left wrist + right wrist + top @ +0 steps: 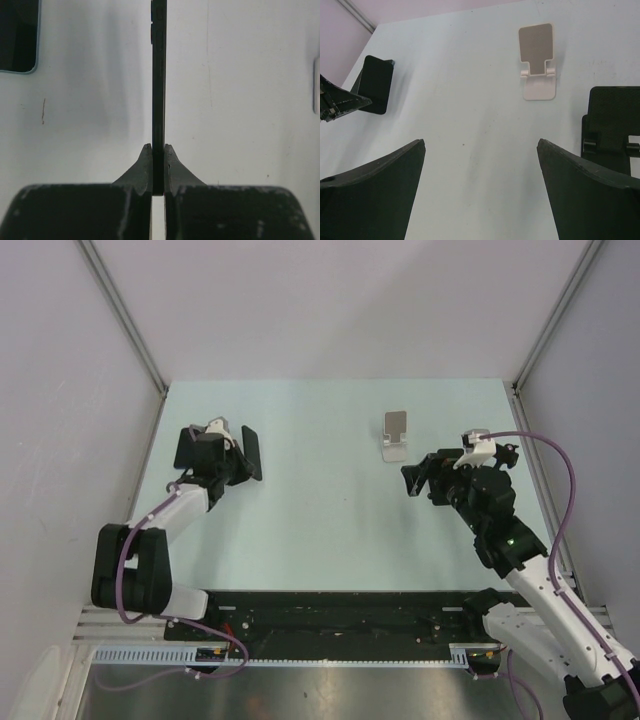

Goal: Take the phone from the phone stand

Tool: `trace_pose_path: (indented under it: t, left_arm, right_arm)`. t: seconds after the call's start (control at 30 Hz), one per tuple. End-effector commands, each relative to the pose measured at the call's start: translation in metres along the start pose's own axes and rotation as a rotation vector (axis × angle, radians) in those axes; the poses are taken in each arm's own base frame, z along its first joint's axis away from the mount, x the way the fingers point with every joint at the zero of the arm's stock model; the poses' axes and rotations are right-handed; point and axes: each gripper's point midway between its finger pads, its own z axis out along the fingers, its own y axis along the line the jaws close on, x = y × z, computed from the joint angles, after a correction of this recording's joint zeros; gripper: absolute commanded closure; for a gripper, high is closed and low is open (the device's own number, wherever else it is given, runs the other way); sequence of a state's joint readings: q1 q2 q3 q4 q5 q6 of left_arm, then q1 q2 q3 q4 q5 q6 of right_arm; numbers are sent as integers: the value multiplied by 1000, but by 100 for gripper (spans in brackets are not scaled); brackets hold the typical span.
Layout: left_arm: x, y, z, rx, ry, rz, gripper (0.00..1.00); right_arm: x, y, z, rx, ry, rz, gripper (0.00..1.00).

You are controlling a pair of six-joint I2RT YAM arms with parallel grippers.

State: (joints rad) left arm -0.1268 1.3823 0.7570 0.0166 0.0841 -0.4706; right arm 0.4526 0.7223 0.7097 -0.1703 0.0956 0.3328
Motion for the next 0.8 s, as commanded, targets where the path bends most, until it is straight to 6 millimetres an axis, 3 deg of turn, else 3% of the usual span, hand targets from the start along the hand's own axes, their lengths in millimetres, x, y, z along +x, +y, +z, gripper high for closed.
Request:
trace_pose_path:
  t: [0.0, 0.23, 0.27, 0.37, 0.53, 0.6, 0.63, 0.77]
  left_arm:
    - [-44, -8, 11, 53, -76, -6, 100]
    - [-47, 14, 41, 56, -5, -34, 100]
    - [-52, 25, 46, 43, -3, -47, 100]
    - [-55, 29, 53, 73, 24, -54, 100]
    - [-45, 47, 67, 53, 83, -76, 100]
    - [-50, 49, 71, 56, 85, -74, 99]
    - [-41, 53, 74, 50, 124, -84, 99]
    - [-41, 53, 81, 60, 155, -64, 96]
  right_arm:
    - [-11, 6, 4, -35, -43, -27, 0]
    - [-4, 10, 8, -49, -20, -42, 0]
    - [-3, 10, 9, -51, -17, -44, 0]
    - [0, 10, 10, -53, -9, -43, 0]
    - [2, 10, 12, -54, -3, -45, 0]
    - [4, 10, 12, -55, 2, -45, 0]
    - [3, 10, 13, -58, 0, -43, 0]
    - [5, 10, 14, -63, 8, -40, 0]
